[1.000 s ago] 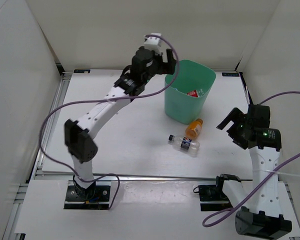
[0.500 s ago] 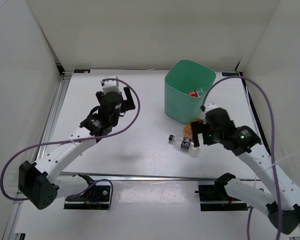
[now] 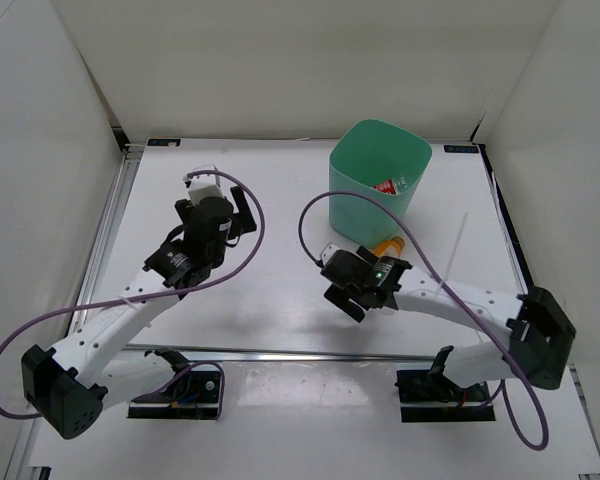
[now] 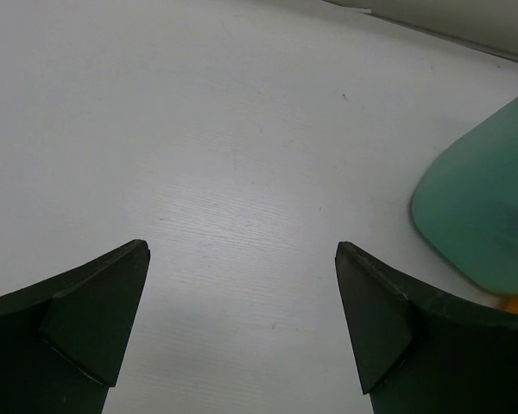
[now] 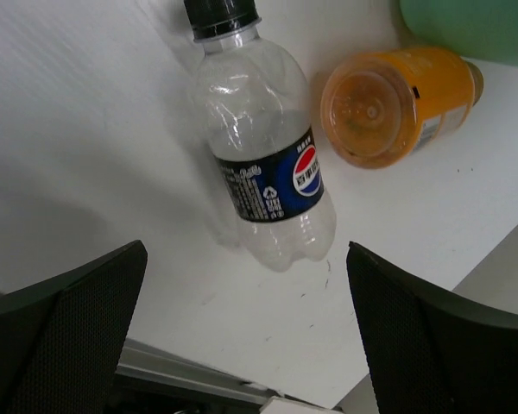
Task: Put the plastic bottles in the bin
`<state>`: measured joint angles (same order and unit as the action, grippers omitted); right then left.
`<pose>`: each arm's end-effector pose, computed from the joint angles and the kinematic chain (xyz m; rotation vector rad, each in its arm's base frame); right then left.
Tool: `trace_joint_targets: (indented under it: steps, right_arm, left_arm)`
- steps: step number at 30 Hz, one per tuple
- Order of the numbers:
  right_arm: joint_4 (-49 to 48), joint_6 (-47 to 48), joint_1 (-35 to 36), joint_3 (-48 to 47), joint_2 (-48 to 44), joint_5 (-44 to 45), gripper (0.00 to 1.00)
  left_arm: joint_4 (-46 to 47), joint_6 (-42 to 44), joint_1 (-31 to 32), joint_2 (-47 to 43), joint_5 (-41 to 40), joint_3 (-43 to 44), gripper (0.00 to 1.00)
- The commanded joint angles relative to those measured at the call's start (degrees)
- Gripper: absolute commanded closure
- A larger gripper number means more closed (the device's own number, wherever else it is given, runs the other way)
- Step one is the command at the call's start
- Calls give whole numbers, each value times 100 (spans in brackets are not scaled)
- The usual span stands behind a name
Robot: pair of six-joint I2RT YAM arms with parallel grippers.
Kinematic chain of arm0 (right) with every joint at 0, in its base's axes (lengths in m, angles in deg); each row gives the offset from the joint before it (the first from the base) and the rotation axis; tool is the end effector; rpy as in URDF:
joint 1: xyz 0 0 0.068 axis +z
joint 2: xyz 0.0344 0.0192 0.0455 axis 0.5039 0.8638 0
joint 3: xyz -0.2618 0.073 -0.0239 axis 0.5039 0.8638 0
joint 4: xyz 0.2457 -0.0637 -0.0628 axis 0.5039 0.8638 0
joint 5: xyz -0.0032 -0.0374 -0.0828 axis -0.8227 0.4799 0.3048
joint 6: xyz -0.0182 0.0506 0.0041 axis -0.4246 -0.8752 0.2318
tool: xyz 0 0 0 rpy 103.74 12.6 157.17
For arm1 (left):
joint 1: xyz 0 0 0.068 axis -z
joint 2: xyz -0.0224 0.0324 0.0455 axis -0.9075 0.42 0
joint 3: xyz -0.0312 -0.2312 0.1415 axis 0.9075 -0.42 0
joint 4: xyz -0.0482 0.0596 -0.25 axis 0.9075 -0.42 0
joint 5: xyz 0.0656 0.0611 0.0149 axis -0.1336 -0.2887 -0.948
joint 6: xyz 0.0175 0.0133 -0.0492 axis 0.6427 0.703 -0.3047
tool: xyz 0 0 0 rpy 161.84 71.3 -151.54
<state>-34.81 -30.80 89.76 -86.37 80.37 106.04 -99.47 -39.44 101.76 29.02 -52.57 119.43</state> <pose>0.1388 0.2004 0.2354 -1.1385 2.2520 -0.3365 0.2008 -0.1231 0.3334 -0.2292 1.9437 -0.0954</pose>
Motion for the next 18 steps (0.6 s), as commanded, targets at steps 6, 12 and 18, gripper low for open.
trace_joint_targets:
  steps: [6, 12, 18]
  right_arm:
    - [-1011, 406, -272, 105, 463, 99, 0]
    - [-1443, 643, -624, 333, 577, -358, 0]
    - [-1443, 433, -703, 281, 761, -912, 0]
  left_arm:
    - [-562, -84, 31, -289, -126, -112, 0]
    - [-835, -189, 31, -394, -126, -164, 0]
    - [-1010, -189, 31, -395, -178, -165, 0]
